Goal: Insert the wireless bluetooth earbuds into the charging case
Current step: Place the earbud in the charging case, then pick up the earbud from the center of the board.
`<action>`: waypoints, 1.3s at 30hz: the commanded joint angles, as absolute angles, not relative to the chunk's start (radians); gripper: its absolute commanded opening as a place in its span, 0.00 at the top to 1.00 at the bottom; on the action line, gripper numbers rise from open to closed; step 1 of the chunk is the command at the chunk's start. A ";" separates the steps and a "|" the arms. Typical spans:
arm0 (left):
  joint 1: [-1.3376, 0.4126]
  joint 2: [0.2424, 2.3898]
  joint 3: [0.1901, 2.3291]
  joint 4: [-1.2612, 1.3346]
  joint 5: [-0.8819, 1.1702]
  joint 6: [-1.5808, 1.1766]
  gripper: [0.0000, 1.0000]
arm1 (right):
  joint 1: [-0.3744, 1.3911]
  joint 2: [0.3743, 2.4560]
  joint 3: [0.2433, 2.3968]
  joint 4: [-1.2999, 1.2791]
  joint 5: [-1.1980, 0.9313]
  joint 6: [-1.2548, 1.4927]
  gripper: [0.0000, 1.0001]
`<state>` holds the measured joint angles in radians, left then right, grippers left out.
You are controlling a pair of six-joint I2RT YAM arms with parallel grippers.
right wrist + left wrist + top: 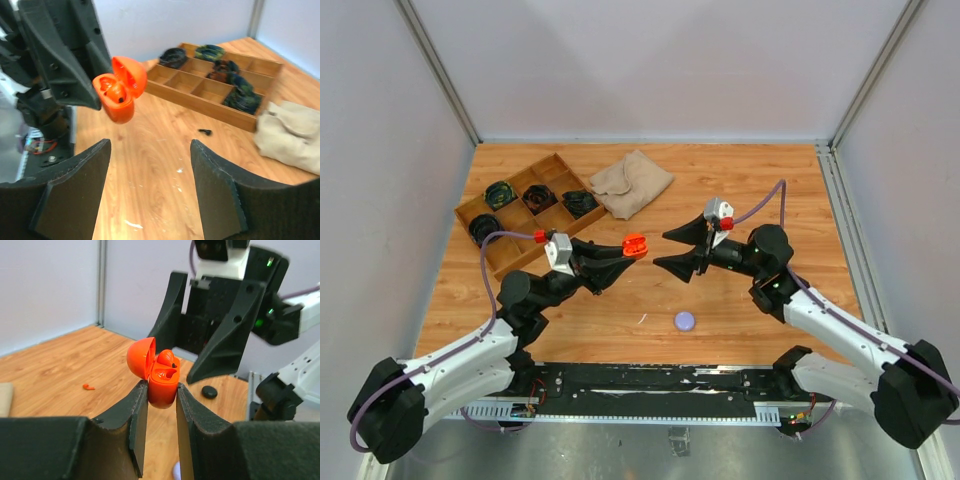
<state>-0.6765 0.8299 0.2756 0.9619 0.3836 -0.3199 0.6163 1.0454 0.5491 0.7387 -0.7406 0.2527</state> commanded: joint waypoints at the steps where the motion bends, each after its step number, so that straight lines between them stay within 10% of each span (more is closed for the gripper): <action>1: -0.677 0.806 0.247 0.956 0.336 -0.212 1.00 | 0.600 0.991 0.649 0.328 -0.540 0.009 0.33; 10: -0.677 0.803 0.141 1.089 0.311 -0.171 1.00 | 0.537 1.144 0.828 0.026 -0.168 -0.087 0.32; 39: -0.677 0.814 0.075 1.063 0.303 -0.042 1.00 | 0.307 2.057 1.600 -0.489 0.027 -0.056 0.56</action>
<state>-0.6765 0.8345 0.0872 1.0546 0.3107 -0.0700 0.3214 1.9953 1.5116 -0.3412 -0.0204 -0.0277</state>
